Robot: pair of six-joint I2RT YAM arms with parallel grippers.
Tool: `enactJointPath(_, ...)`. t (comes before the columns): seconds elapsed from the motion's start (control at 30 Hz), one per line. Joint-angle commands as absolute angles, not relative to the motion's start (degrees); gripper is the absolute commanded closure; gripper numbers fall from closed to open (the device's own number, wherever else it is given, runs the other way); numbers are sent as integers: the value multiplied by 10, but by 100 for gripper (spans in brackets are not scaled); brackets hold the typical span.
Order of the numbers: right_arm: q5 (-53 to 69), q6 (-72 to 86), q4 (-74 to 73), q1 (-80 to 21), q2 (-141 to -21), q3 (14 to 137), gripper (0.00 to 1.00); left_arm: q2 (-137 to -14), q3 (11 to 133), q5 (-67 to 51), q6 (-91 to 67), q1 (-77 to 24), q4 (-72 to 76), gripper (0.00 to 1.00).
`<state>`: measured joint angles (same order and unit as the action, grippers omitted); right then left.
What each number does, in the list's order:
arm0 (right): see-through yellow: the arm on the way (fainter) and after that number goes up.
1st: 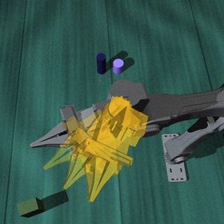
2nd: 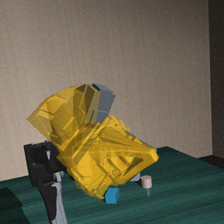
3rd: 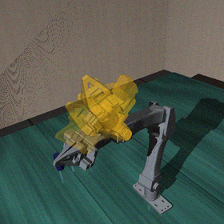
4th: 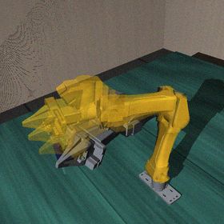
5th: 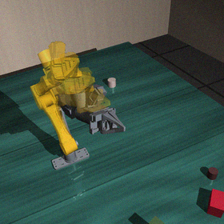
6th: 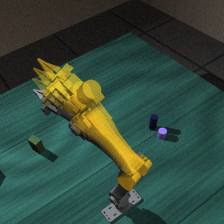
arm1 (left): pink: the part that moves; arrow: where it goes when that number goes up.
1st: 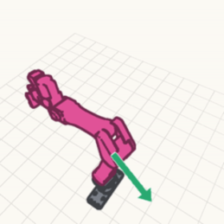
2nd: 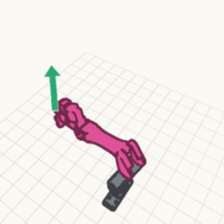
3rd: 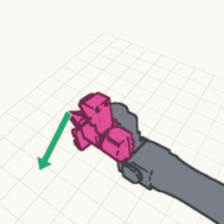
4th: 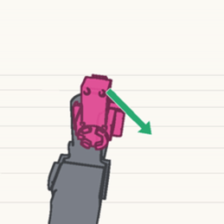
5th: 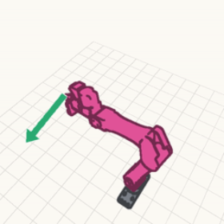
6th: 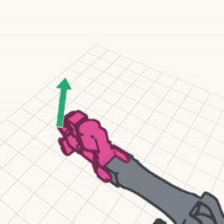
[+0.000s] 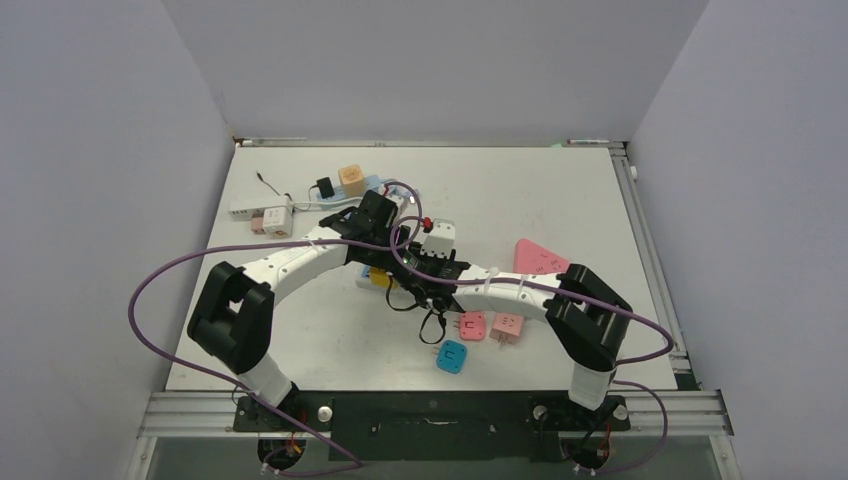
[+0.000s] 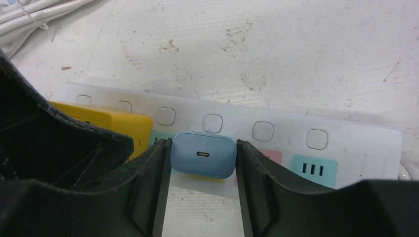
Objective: Pull the plug off the socket
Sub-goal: Remove the plug from the socket.
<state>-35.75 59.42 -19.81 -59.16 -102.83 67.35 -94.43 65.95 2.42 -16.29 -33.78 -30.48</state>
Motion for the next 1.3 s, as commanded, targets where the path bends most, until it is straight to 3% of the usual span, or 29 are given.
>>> enactJointPath(0.0, -348, 609, -196, -578, -1020, 657, 95, -980, 644, -12, -166, -346, -369, 96)
enactJointPath(0.8, -354, 627, -196, -579, -987, 621, 95, -990, 645, -12, -165, -341, -372, 98)
enactJointPath(1.27, -390, 605, -228, -613, -1050, 710, 95, -1002, 645, -41, -167, -341, -366, 100)
